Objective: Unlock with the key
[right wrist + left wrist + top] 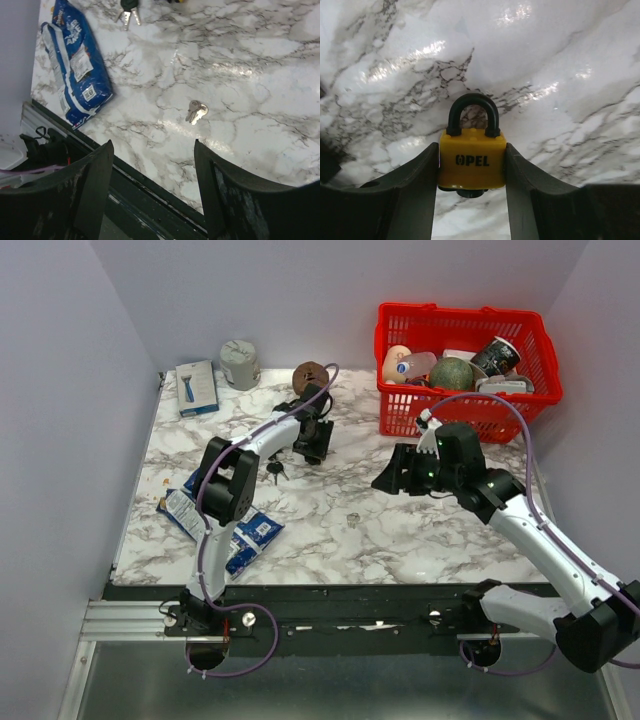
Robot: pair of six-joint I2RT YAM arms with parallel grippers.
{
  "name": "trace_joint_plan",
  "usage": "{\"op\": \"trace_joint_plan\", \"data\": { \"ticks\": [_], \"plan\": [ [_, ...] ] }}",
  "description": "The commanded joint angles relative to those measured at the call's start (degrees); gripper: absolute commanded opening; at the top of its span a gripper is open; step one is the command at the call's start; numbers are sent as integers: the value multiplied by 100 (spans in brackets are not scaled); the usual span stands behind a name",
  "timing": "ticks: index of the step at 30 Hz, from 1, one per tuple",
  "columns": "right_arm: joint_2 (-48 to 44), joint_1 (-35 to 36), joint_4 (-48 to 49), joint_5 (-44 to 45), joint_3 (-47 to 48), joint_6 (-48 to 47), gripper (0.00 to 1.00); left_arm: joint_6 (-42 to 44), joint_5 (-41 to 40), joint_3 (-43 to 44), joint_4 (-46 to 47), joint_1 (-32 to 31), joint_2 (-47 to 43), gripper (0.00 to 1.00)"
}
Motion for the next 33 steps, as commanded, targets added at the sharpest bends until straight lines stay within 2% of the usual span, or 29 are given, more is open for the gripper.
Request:
{"op": "trace_joint_plan", "data": {
  "ticks": [1, 2, 3, 4, 5, 7, 9, 13, 14, 19, 33],
  "plan": [
    [-89, 424, 215, 146, 325, -370, 73, -1783, 973, -184, 193, 34, -1042, 0],
    [-54, 651, 259, 216, 351, -379, 73, -2543, 1097, -298, 237, 26, -1314, 0],
    [7, 784, 286, 365, 395, -379, 72, -2916, 1351, -691, 342, 26, -1464, 0],
    [69, 898, 347, 453, 422, -370, 72, -3276, 1597, -965, 717, 35, -1631, 0],
    [121, 1117, 365, 532, 457, -361, 72, -4063, 2078, -1263, 964, 35, -1955, 0],
    [297, 1311, 426, 761, 536, -353, 71, -4840, 2450, -2230, 1735, 17, -2273, 0],
    [411, 1566, 479, 936, 589, -318, 71, -5648, 2838, -2949, 2047, -27, -2686, 0],
    [710, 1892, 558, 1130, 729, -370, 69, -5829, 2822, -3410, 1541, -185, -3257, 0],
    [763, 1988, 567, 1148, 782, -431, 63, -5838, 2769, -3472, 1408, -211, -3476, 0],
    [1053, 2217, 567, 1140, 879, -590, 56, -5890, 2602, -3815, 1152, -238, -4014, 0],
    [1546, 2569, 638, 1482, 1125, -1038, 56, -5864, 2671, -4044, 914, -264, -4419, 0]
  ]
}}
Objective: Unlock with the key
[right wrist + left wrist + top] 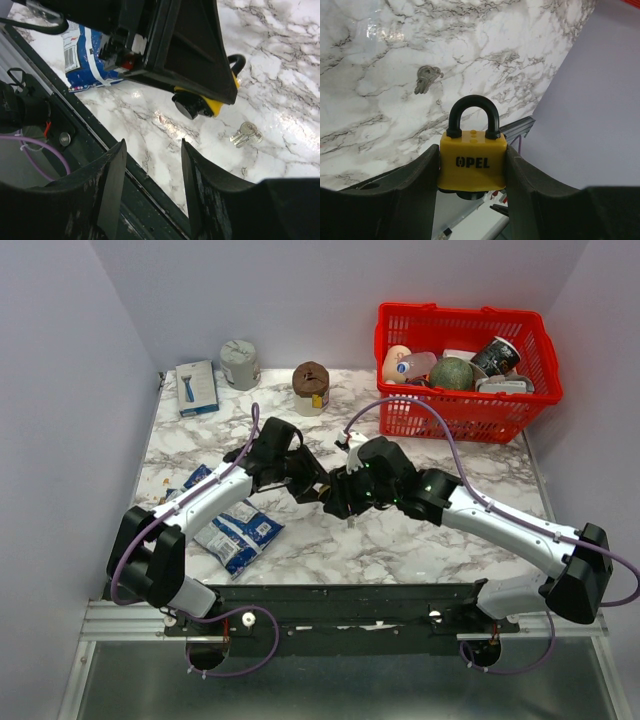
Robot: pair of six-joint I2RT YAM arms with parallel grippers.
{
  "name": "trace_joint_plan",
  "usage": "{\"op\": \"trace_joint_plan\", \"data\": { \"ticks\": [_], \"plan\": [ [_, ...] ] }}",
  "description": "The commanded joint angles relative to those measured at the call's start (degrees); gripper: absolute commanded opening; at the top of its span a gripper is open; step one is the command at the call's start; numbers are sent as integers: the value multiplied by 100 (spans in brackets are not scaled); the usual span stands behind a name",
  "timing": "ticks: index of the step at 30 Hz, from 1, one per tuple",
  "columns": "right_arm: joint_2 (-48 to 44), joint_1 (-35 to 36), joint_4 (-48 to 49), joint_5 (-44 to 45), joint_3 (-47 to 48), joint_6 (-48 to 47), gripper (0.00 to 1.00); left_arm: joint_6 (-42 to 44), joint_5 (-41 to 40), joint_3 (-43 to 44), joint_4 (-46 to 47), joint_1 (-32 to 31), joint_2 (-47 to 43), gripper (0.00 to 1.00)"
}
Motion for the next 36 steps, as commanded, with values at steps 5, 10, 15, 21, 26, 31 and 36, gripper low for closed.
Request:
{"op": "trace_joint_plan", "data": {
  "ticks": [5, 10, 15, 21, 26, 31, 36],
  "plan": [
    [314, 97, 133, 348, 369, -398, 56, -28, 307, 39, -183, -35, -312, 0],
    [437, 115, 168, 295, 413, -469, 56, -10, 324, 13, -236, -44, -365, 0],
    [499, 115, 185, 392, 483, -539, 53, -2, 325, -48, -236, -61, -400, 0],
    [622, 115, 159, 453, 519, -627, 53, 7, 334, -57, -245, -79, -444, 0],
    [692, 106, 159, 453, 510, -680, 53, 7, 351, -48, -254, -88, -462, 0],
    [727, 115, 159, 453, 475, -706, 53, 7, 351, -40, -245, -88, -462, 0],
    [719, 124, 159, 453, 449, -688, 51, -89, 325, -101, -210, -88, -479, 0]
  ]
}}
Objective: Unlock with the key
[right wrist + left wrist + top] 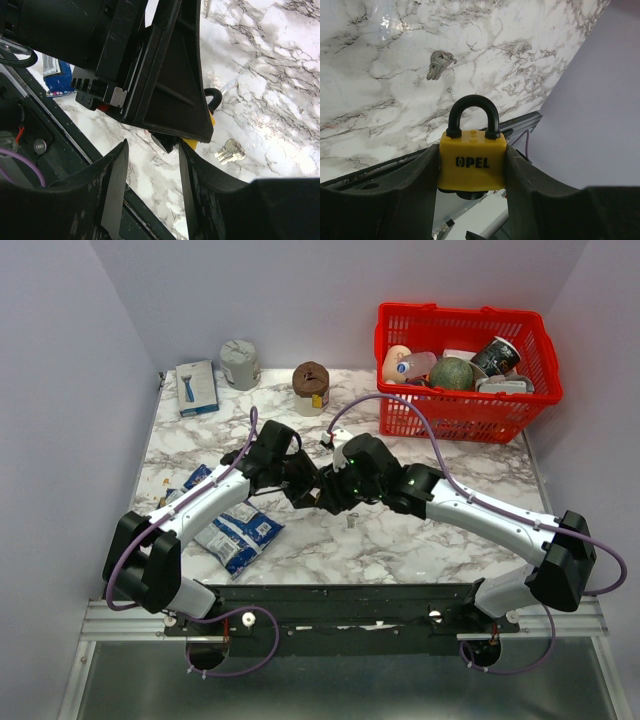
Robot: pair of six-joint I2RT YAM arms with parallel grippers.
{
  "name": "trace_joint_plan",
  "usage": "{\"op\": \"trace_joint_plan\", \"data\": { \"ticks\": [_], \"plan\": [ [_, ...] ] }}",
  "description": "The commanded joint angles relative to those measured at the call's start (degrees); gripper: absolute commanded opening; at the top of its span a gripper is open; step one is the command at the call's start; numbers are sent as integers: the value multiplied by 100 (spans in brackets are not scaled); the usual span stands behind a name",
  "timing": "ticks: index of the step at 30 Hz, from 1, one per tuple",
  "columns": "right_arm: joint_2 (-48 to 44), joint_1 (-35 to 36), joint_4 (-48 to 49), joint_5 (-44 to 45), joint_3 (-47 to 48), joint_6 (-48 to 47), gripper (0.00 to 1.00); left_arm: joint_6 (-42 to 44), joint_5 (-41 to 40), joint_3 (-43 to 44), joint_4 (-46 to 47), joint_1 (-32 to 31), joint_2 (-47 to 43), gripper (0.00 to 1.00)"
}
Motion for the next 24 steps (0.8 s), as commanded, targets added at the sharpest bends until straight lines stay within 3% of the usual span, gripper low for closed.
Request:
{"op": "trace_joint_plan", "data": {
  "ticks": [1, 24],
  "plan": [
    [100, 54, 74, 178, 40, -87, 50, -153, 294, -44, 175, -50, -296, 0],
    [-216, 142, 39, 90, -365, 238, 41, -434, 232, -335, 403, -42, -401, 0]
  ]
}}
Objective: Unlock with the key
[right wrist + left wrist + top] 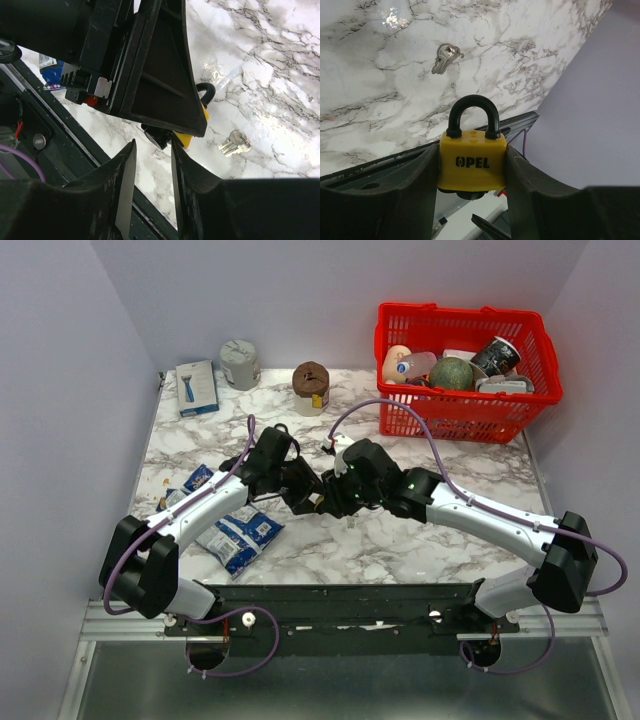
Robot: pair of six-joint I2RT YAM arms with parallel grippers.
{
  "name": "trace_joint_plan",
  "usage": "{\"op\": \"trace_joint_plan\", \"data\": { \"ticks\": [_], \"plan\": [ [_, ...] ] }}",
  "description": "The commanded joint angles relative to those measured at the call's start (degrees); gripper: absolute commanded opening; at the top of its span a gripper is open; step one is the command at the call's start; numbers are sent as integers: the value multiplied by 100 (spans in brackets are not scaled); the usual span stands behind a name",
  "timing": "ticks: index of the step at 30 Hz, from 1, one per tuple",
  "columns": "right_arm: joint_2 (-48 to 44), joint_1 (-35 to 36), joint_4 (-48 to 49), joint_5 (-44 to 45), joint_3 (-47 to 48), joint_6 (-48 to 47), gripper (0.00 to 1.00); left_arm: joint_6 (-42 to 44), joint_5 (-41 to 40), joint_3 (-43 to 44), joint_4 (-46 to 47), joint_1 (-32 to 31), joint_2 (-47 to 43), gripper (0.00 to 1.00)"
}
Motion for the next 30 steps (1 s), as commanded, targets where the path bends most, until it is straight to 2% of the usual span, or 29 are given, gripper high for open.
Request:
{"op": "trace_joint_plan", "data": {
  "ticks": [1, 19, 30],
  "plan": [
    [-134, 67, 43, 90, -142, 74, 41, -133, 219, 44, 189, -22, -246, 0],
    [244, 67, 105, 398, 8, -286, 45, -36, 246, 96, 145, -22, -299, 0],
    [324, 85, 438, -173, 96, -629, 43, -27, 333, 61, 206, -22, -272, 0]
  ]
}}
